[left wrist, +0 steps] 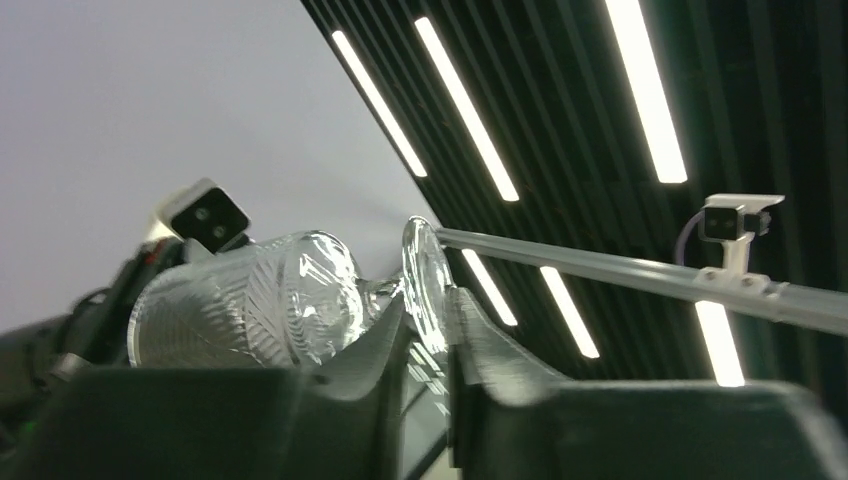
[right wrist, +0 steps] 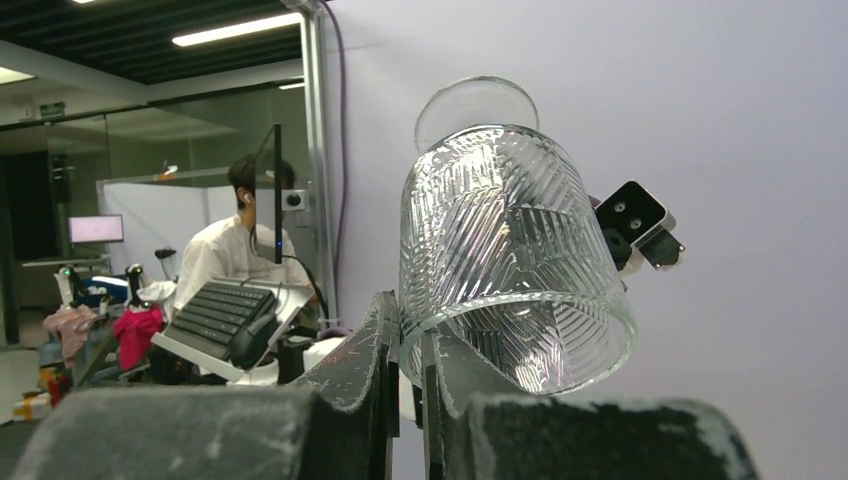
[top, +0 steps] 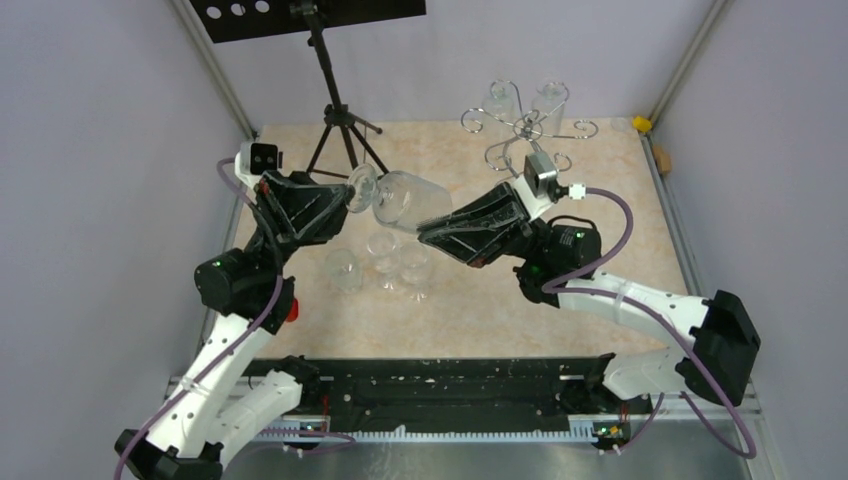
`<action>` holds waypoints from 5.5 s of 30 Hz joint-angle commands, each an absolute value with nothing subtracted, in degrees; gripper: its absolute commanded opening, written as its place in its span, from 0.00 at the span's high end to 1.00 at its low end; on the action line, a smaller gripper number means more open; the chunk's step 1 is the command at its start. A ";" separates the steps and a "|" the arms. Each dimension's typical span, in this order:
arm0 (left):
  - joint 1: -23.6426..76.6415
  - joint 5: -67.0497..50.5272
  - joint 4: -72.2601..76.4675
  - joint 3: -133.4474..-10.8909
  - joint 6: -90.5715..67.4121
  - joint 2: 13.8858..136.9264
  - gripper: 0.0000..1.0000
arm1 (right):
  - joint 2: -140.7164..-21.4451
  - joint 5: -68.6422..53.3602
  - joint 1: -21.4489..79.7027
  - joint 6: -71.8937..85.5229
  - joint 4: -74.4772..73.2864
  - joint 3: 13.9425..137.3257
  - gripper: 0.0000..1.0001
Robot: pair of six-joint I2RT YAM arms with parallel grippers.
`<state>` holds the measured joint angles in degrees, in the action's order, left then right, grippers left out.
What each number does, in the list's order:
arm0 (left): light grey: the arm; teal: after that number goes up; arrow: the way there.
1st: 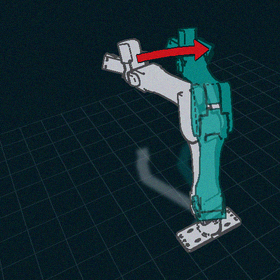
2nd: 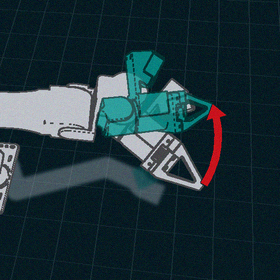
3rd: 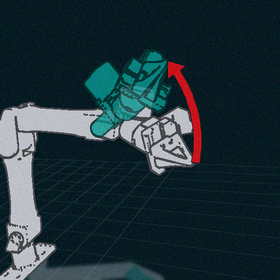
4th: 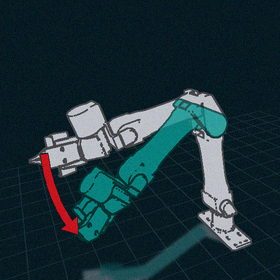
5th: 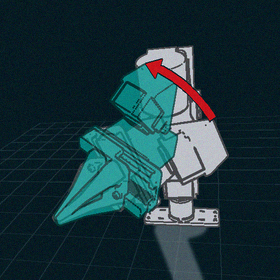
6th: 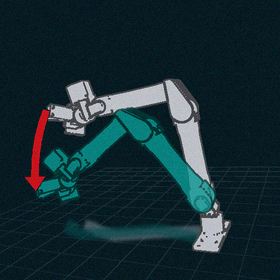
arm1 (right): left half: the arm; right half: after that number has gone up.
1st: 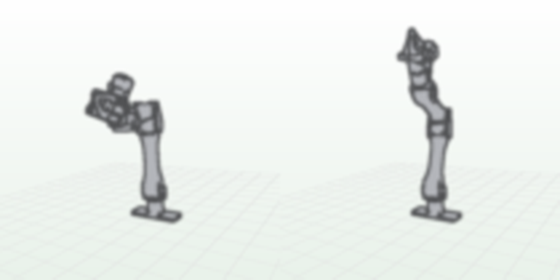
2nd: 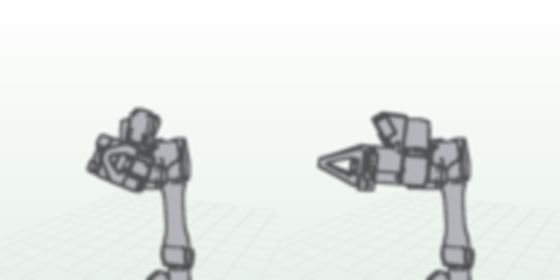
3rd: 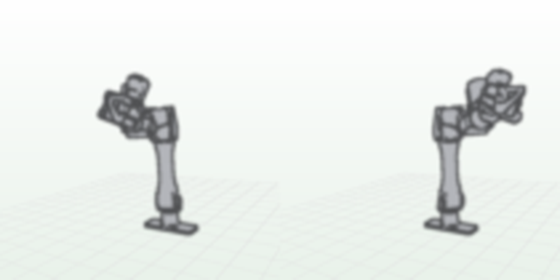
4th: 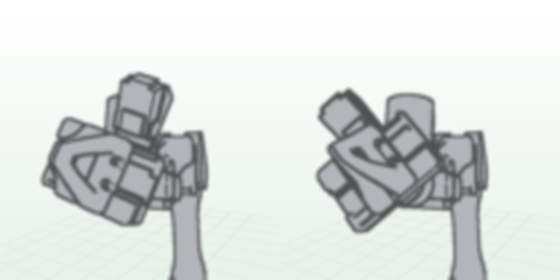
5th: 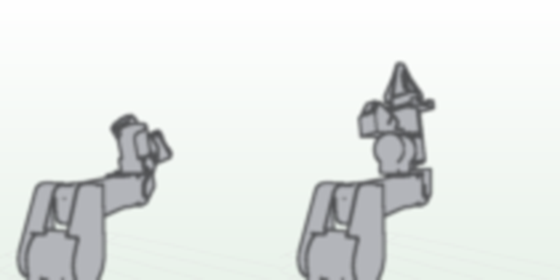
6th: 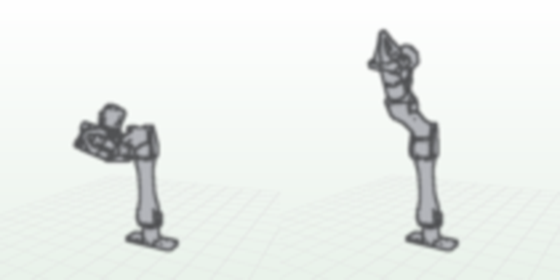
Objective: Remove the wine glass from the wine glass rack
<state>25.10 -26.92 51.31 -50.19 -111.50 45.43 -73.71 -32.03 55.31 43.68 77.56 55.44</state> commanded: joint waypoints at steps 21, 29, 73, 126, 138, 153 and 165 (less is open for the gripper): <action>22.38 -36.63 13.54 -48.68 -56.70 40.48 0.09 | -51.09 7.50 55.32 37.49 1.75 60.90 1.00; 22.39 -13.08 -19.85 -58.53 -24.57 34.68 0.05 | -51.79 14.62 55.29 34.36 -27.01 65.44 1.00; 22.36 -7.98 -28.63 -55.85 -16.14 27.75 0.03 | -96.41 13.27 57.01 27.88 -44.43 79.46 0.97; 22.40 -19.51 1.91 -65.14 -42.89 58.45 0.15 | -55.14 19.07 54.98 25.81 -29.81 79.15 0.52; 22.43 -20.04 18.35 -75.40 -54.81 81.40 0.11 | -45.41 32.69 54.98 33.13 -34.42 77.50 0.51; 22.66 -30.42 9.07 -110.34 -50.11 111.14 0.18 | -41.05 31.03 54.94 38.57 -34.49 70.41 0.51; 23.09 -36.10 4.68 -124.62 -55.38 123.55 0.43 | -42.56 31.82 54.93 39.84 -34.98 69.48 0.55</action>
<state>22.87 -33.61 4.32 -119.04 -53.25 121.51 -42.09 30.68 55.31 38.81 -35.66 69.71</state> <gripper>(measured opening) 0.585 0.458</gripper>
